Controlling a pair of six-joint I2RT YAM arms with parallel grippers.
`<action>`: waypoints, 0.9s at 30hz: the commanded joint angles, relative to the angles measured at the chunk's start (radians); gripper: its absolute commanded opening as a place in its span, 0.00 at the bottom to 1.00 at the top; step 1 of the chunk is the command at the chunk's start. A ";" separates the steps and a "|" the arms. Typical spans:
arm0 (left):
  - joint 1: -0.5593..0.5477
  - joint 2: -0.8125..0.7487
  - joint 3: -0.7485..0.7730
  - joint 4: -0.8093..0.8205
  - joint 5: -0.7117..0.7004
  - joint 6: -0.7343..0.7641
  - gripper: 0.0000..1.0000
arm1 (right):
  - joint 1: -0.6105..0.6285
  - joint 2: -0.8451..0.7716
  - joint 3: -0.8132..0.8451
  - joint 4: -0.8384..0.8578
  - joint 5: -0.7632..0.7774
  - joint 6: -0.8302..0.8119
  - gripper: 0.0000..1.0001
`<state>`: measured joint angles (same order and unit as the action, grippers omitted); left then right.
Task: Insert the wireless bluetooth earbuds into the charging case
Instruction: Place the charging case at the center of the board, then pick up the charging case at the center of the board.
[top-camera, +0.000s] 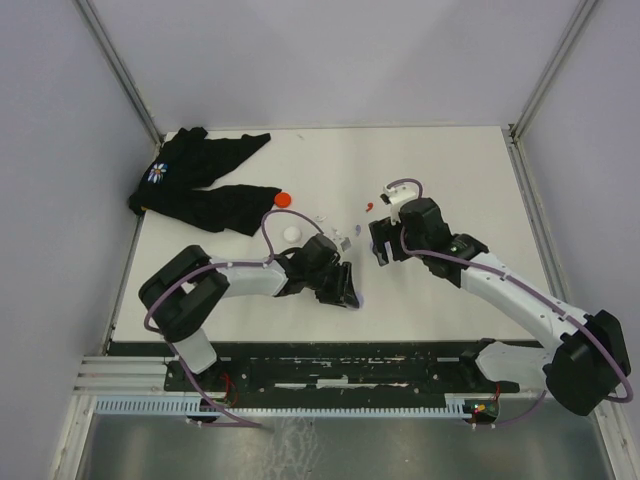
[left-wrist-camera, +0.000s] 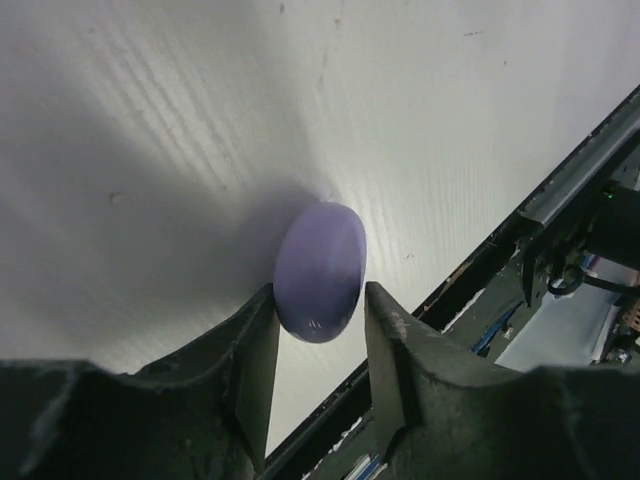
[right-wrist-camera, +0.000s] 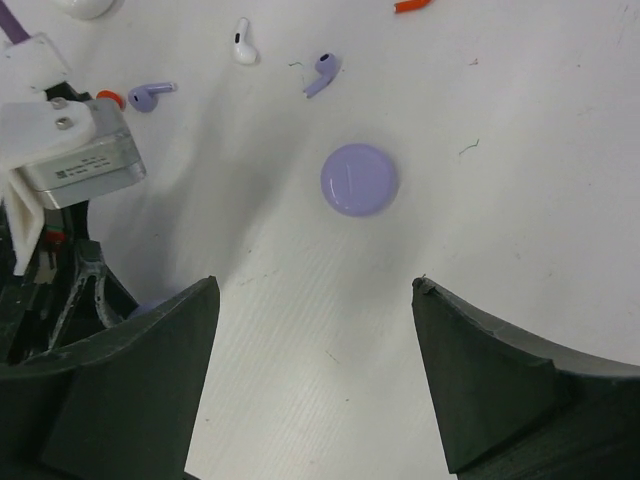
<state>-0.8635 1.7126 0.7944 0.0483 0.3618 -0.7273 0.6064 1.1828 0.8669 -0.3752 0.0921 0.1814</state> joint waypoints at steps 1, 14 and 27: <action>-0.002 -0.070 -0.012 -0.160 -0.175 -0.013 0.49 | -0.006 0.030 0.013 0.041 0.041 0.042 0.86; 0.022 -0.242 -0.034 -0.278 -0.351 -0.001 0.64 | -0.008 0.247 0.146 -0.031 0.115 0.103 0.84; 0.132 -0.556 -0.063 -0.416 -0.478 0.079 0.76 | -0.100 0.493 0.327 -0.100 -0.157 -0.229 0.85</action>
<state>-0.7605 1.2346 0.7441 -0.3206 -0.0624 -0.7055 0.5362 1.6070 1.0985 -0.4477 0.0486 0.0738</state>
